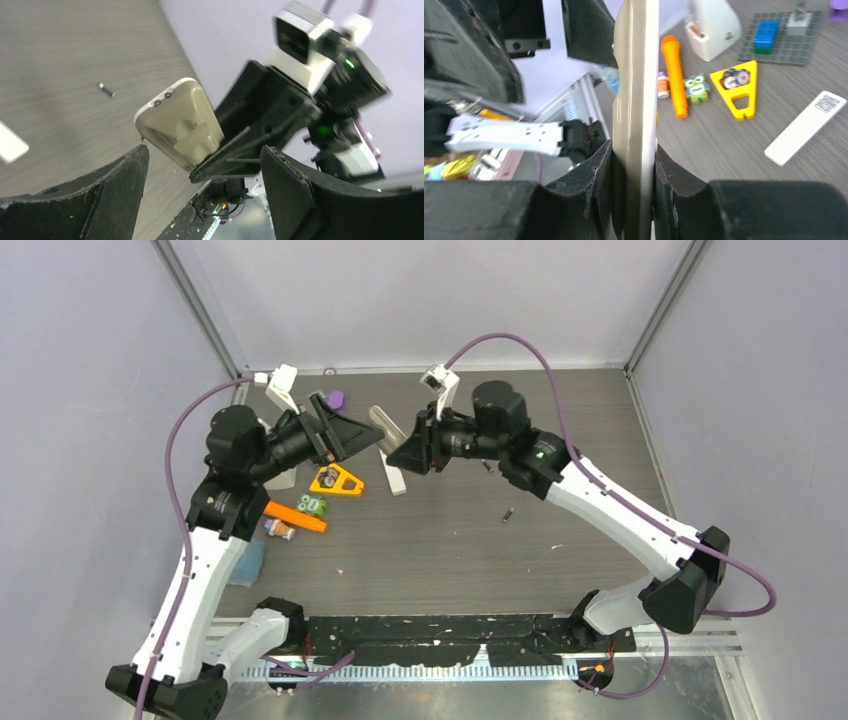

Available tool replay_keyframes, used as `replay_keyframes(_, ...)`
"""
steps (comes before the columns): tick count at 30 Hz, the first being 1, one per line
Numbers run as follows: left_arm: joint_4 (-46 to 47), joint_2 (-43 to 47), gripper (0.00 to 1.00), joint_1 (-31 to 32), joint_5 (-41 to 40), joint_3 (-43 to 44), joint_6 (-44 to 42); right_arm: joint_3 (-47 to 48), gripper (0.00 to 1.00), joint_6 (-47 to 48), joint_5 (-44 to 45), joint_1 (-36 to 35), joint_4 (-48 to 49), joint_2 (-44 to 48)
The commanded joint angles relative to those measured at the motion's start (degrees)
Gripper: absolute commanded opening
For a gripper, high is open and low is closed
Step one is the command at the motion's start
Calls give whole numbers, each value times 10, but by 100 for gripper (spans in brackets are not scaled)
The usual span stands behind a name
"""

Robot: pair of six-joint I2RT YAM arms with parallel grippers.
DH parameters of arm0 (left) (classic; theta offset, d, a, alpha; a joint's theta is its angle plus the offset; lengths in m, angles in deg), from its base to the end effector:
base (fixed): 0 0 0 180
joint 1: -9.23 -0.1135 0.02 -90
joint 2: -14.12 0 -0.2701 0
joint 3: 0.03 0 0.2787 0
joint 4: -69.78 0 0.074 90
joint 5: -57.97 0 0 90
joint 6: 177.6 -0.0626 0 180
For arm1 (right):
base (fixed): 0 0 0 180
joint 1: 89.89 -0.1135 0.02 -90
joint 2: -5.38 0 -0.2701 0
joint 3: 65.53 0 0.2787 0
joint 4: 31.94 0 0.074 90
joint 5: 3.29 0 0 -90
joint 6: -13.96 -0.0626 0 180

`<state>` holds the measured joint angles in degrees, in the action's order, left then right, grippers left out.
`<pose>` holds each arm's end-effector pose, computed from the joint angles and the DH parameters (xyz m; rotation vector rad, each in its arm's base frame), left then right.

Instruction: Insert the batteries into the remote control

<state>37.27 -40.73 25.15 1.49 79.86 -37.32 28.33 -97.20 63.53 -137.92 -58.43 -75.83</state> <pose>0.2234 -0.0997 0.4359 -0.0778 1.8724 -1.3252 0.2347 0.2978 0.4100 -0.7555 1.8181 1.1929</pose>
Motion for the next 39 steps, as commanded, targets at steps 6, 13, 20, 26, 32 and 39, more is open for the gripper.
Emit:
replay_keyframes(6, 61, 2, 78, -27, 226, 66, -122, -9, 22, -3, -342, 28, 56, 33)
replay_keyframes(13, 78, -4, 62, -27, 284, 66, -129, -2, 23, -14, -377, 28, 58, 26)
replay_keyframes(20, 64, -7, 65, -32, 367, 61, -150, 1, 25, -19, -373, 37, 51, 20)
replay_keyframes(26, 75, -8, 46, -32, 376, 43, -145, 1, 25, -13, -373, 37, 42, 14)
replay_keyframes(32, 78, -11, 39, -32, 380, 30, -140, 10, 24, -10, -376, 38, 39, 4)
replay_keyframes(39, 73, -11, 36, -32, 389, 21, -137, 21, 23, -7, -379, 40, 38, -7)
